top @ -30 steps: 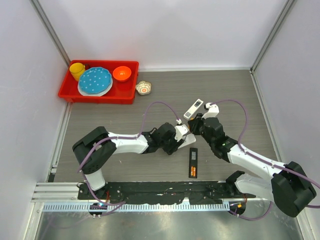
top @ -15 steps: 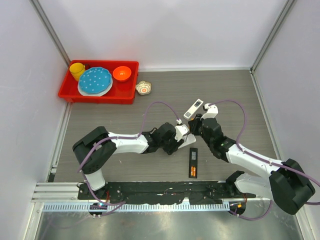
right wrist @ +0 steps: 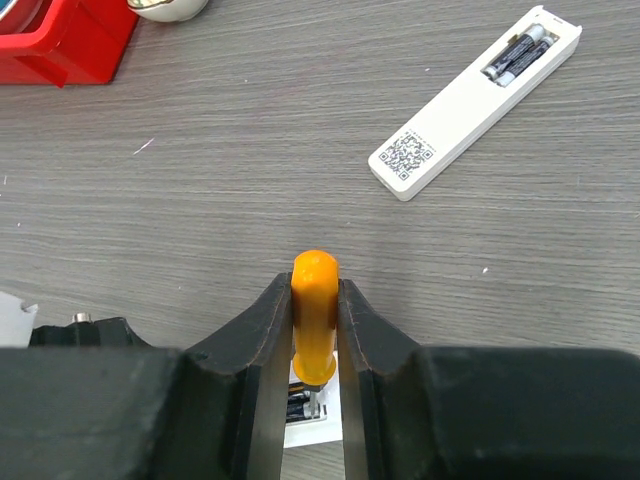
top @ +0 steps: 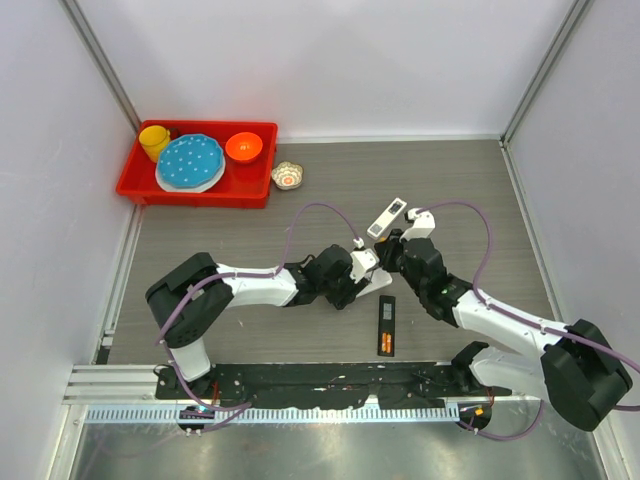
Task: Unload the batteries from the remote control
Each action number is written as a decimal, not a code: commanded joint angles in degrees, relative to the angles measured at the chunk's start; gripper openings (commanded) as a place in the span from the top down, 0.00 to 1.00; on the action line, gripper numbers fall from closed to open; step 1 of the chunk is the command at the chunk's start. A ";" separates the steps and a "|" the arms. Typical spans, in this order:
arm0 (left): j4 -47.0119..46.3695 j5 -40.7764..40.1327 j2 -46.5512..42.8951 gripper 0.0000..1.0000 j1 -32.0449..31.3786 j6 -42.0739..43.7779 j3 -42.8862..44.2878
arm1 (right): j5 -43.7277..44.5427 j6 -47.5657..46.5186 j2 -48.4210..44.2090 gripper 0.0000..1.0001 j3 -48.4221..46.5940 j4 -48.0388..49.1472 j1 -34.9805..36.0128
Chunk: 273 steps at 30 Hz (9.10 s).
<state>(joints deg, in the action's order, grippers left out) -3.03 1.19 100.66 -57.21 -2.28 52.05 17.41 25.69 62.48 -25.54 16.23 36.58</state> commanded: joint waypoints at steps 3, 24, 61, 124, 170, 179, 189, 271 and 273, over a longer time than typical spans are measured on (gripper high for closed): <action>1.62 3.55 1.82 0.88 -0.45 0.00 0.68 | -0.01 0.23 0.18 0.99 -1.53 2.67 1.21; 1.88 3.47 1.64 0.90 -0.45 0.17 0.68 | 6.85 2.35 2.99 0.99 0.84 11.02 1.83; 2.41 3.38 2.26 0.92 -0.45 0.35 1.21 | 11.69 -8.64 9.68 0.99 -0.39 12.33 10.70; -2.33 4.17 -0.47 1.00 -0.27 -1.85 -1.95 | 1.56 18.26 -17.21 0.99 22.29 25.63 3.50; 4.16 0.21 7.79 0.48 6.59 -4.13 13.85 | 6.41 5.69 -12.21 0.99 11.83 16.11 1.57; 4.36 2.85 7.45 0.52 6.59 -5.18 12.82 | 5.27 3.75 -7.29 0.99 7.09 14.97 -0.19; -1.54 12.25 5.77 0.75 7.29 -12.39 7.45 | -3.34 5.42 6.68 0.99 1.29 20.24 -8.71; -7.67 17.61 -3.43 0.58 13.62 -11.61 2.89 | -6.52 10.35 -6.83 0.99 -1.44 1.54 -8.63; -9.79 21.10 -5.82 0.45 13.62 -10.64 0.08 | -5.02 9.12 -9.47 0.99 -1.27 -2.24 -8.72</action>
<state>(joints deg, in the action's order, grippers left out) -4.75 18.11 102.06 -43.94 -15.97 55.22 8.62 38.13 57.91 -24.45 19.99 27.70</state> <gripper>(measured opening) 0.476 0.260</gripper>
